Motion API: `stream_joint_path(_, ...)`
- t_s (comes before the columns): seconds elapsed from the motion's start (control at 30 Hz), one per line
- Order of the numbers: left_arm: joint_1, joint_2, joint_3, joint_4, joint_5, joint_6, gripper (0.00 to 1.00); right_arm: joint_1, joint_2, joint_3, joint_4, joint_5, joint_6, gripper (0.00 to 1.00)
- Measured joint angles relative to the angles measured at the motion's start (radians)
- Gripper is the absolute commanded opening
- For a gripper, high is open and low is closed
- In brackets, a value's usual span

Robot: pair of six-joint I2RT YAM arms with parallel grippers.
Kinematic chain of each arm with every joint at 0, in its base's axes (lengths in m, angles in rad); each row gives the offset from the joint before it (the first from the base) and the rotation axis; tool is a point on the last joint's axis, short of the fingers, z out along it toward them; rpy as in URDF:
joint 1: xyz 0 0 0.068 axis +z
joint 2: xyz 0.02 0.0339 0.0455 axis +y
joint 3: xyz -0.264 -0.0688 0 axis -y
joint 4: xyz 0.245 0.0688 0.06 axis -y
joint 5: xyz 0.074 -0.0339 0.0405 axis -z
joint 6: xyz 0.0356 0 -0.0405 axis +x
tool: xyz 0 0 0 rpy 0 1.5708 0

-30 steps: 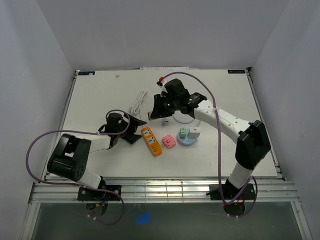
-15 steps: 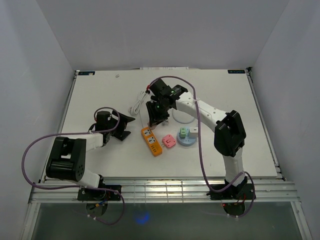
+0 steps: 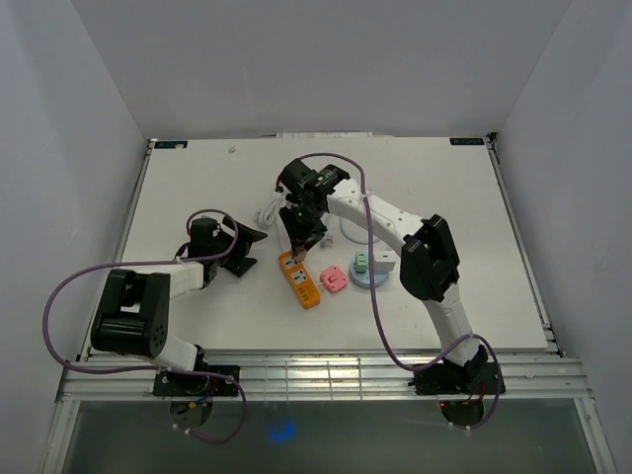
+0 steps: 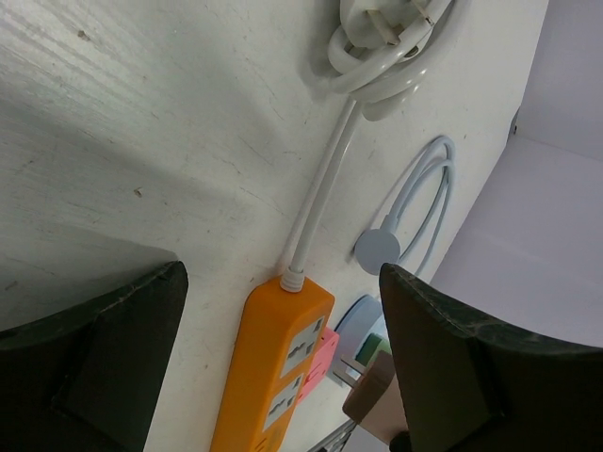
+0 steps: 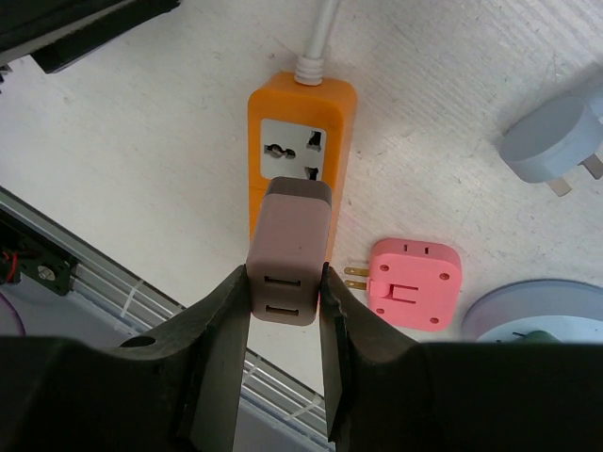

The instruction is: Insert the plug

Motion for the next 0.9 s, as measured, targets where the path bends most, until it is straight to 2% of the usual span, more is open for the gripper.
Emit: stream_joint_path(0.9, 0.0, 0.023, 0.02, 0.003, 0.013, 0.047, 0.93, 0.006, 0.104, 0.06, -0.009, -0.002, -0.023, 0.08)
